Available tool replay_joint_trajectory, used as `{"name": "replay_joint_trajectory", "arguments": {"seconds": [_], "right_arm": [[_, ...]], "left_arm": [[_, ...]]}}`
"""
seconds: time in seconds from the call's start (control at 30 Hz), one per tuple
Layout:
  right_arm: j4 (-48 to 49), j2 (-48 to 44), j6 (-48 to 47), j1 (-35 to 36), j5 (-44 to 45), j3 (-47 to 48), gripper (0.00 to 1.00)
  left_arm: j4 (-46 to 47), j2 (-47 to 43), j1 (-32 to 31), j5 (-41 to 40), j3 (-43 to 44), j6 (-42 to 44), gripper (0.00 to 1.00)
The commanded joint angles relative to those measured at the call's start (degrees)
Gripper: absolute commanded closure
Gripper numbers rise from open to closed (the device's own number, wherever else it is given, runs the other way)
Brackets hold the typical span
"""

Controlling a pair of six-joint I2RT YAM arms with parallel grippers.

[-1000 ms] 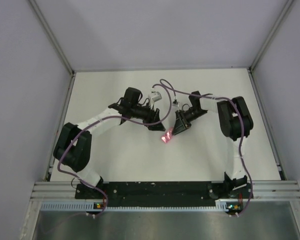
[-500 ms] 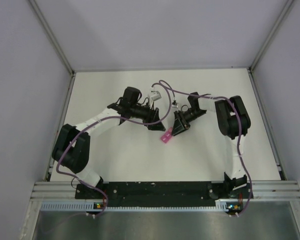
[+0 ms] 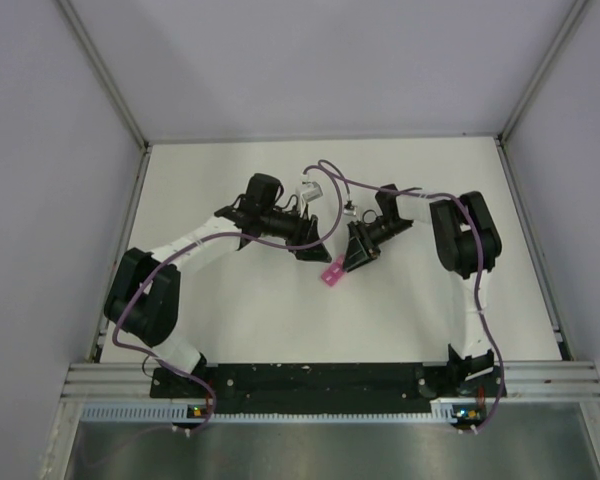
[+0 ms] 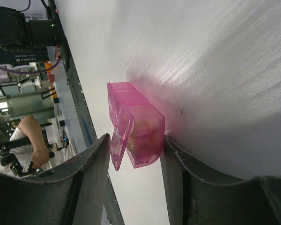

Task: Sort the pills into containers
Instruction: Place the pill container at the center of the board.

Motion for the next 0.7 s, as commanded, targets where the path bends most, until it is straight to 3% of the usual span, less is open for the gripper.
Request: {"name": "replay_joint_trajectory", "arguments": {"seconds": [0.0,0.67], "right_arm": [[1.9,-0.99,-2.19,0.68,7.68,-0.69,0.53],[-0.12,-3.9,0.09,-0.73,14.62,-2.1,0.38]], "left_arm": [[2.44,-2.66,0.3,2.28,0.21,-0.25,0.27],[2.97,-2.84,0.3,2.89,-0.05,-0.86,0.27]]}}
